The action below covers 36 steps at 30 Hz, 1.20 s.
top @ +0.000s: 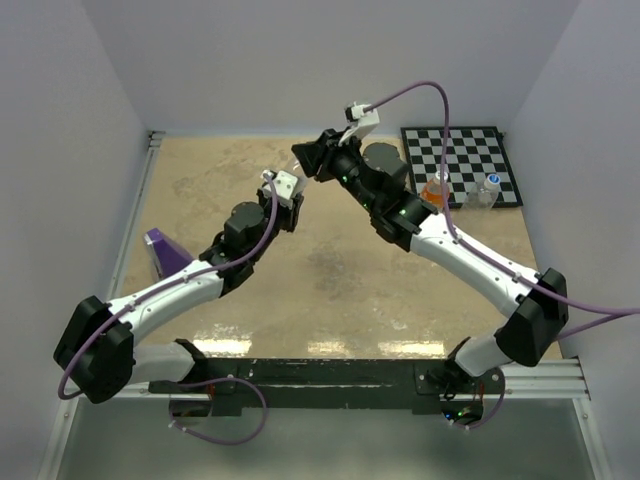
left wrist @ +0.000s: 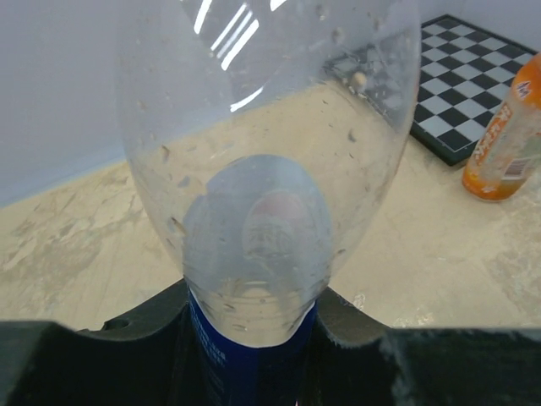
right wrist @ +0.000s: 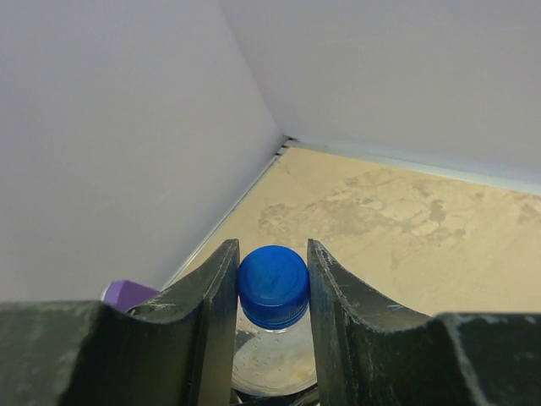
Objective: Screw on the bottle caps
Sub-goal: Screw the bottle cap onto the plastic bottle.
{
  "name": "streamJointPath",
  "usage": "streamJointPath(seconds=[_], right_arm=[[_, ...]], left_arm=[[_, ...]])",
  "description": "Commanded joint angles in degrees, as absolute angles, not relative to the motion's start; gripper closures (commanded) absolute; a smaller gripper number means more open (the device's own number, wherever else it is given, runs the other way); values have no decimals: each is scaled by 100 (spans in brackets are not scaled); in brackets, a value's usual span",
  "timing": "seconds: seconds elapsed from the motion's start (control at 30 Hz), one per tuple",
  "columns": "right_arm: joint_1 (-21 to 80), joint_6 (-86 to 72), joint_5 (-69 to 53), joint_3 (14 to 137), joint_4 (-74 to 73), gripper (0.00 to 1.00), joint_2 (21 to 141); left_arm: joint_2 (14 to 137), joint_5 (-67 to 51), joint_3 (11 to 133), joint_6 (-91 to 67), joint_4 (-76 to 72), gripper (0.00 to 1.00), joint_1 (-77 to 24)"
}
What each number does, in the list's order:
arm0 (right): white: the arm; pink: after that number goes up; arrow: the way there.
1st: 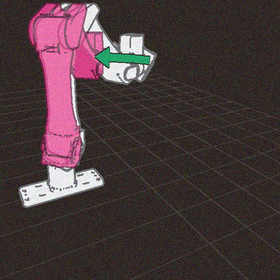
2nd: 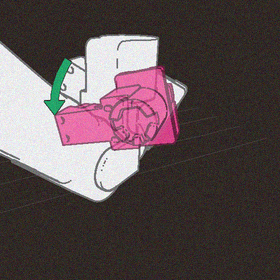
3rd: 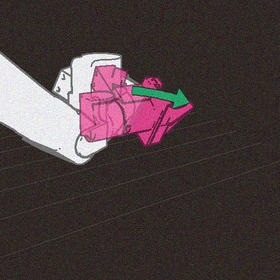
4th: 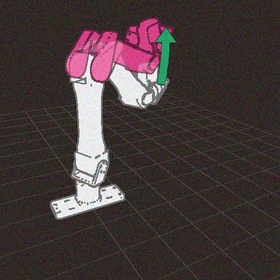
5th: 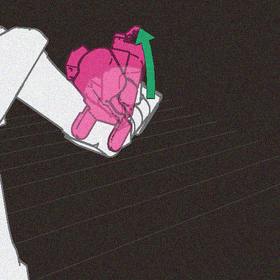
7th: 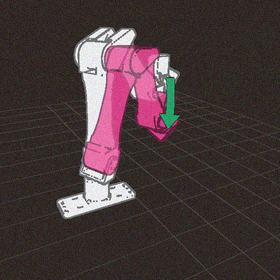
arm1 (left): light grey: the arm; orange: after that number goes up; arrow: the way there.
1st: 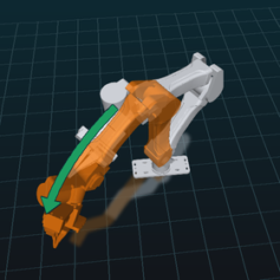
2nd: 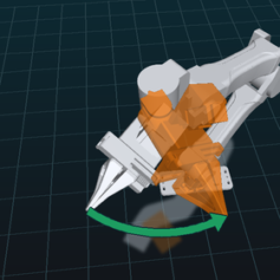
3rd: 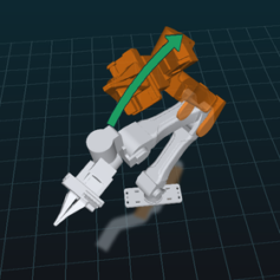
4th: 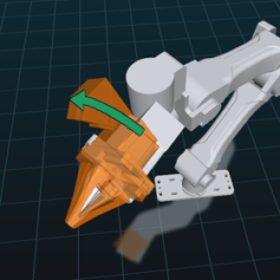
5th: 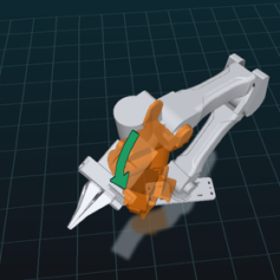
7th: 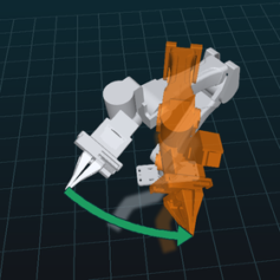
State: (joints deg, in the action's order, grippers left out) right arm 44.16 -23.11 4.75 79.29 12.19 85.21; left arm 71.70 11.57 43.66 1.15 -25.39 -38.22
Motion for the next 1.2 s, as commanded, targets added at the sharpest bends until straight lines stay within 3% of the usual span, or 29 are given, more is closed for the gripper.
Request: streamJointPath(seconds=[0.0, 0.13, 0.27, 0.33, 0.47, 0.53, 0.8, 1.0, 1.17], right_arm=[[4728, -2865, 1195, 8060, 852, 100, 8534], [4720, -2857, 1030, 7849, 1124, 100, 8271], [4562, -2558, 512, 7962, 1099, 77, 8007], [4221, -2557, -242, 8042, 1055, 60, 7937], [3464, -2506, -1877, 7928, 1353, 36, 7665], [3209, -2103, -2624, 8076, 1109, 30, 7620], [2286, 162, -4903, 8675, -780, 23, 7672], [2285, 2168, -4913, 8859, -2266, 22, 7699], [2294, 2830, -4765, 8929, -2540, 21, 7734]], left_arm=[[7119, 2135, 4711, 202, -2769, 76, -3858], [7137, 2119, 4720, 220, -2760, 76, -3858], [7172, 1566, 4720, 167, -2769, 73, -3841], [7207, 1092, 4763, 167, -2751, 72, -3823], [7286, -128, 4851, 70, -2751, 72, -3683], [7312, -499, 4878, 105, -2760, 71, -3613], [7321, -1502, 5071, 983, -2233, 71, -3323], [7146, -1565, 5071, 1914, -1741, 70, -3147], [6988, -1266, 4975, 2486, -1591, 70, -3094]])
